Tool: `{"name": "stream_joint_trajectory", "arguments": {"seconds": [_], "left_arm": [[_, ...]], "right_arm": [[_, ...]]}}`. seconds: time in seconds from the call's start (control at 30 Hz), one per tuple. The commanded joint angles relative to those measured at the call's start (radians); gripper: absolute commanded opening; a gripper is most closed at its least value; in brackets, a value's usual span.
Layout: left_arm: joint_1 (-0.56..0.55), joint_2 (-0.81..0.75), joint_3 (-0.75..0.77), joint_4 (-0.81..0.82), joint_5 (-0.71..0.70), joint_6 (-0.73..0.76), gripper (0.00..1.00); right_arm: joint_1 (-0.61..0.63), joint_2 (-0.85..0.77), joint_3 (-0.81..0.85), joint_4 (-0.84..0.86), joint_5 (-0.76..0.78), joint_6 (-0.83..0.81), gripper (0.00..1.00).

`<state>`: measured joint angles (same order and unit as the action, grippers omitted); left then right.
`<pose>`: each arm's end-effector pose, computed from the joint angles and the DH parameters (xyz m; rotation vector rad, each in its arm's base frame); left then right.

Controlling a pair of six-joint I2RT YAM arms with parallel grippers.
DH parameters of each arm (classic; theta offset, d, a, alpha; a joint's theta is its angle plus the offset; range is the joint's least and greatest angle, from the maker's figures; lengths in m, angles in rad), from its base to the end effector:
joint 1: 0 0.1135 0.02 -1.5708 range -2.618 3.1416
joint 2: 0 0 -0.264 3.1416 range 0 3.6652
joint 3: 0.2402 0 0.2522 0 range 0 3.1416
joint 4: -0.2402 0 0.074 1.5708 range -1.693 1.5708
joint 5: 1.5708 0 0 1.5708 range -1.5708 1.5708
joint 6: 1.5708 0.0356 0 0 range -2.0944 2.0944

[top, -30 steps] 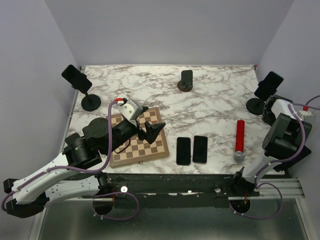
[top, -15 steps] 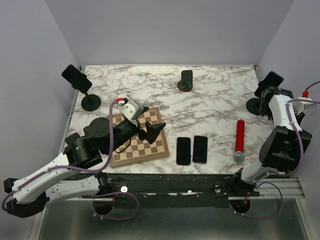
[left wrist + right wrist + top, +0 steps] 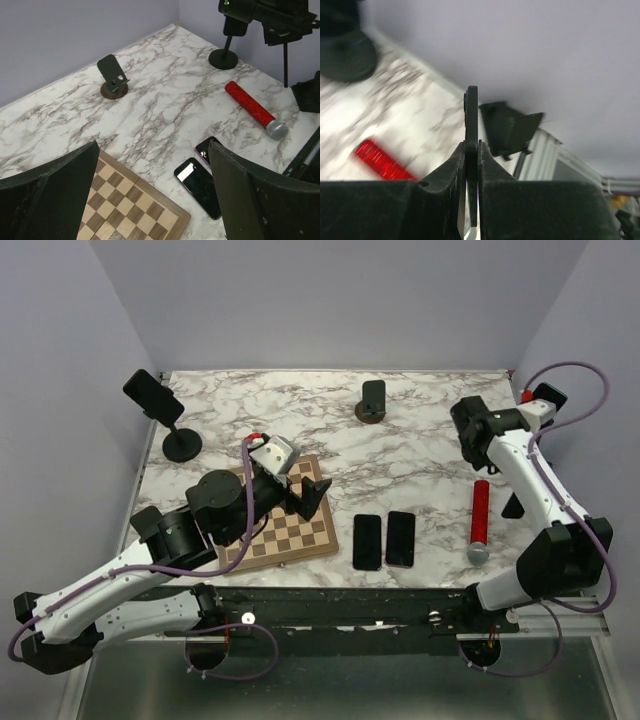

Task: Remove the phone from the phone stand

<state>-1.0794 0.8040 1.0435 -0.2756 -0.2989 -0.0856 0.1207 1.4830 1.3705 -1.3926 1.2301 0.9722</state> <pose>0.0888 -0.1436 0.4161 0.5684 1.5443 -0.6593 0.2548 -0.0029 0.3229 0.9303 1.9309 -1.2568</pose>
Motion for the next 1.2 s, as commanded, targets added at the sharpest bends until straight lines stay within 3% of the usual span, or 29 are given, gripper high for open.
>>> {"name": "stream_joint_trajectory", "arguments": {"seconds": [0.0, 0.27, 0.43, 0.67, 1.17], "left_arm": [[0.044, 0.015, -0.023, 0.028, -0.084, 0.04, 0.98], [0.146, 0.035, -0.038, 0.044, -0.049, 0.001, 0.99], [0.222, 0.069, -0.027, 0.026, 0.012, -0.051, 0.98], [0.226, 0.081, -0.027, 0.022, 0.003, -0.046, 0.99], [0.228, 0.084, -0.037, 0.035, 0.0, -0.047, 0.98]], "right_arm": [[0.198, -0.065, -0.021, 0.101, -0.219, -0.155, 0.01], [0.38, -0.06, -0.182, 0.369, -0.739, -0.263, 0.01], [0.399, 0.013, -0.239, 0.349, -0.743, -0.239, 0.01], [0.399, -0.002, -0.309, 0.257, -0.71, -0.194, 0.01], [0.401, 0.174, -0.302, 0.351, -0.66, -0.225, 0.01]]}}
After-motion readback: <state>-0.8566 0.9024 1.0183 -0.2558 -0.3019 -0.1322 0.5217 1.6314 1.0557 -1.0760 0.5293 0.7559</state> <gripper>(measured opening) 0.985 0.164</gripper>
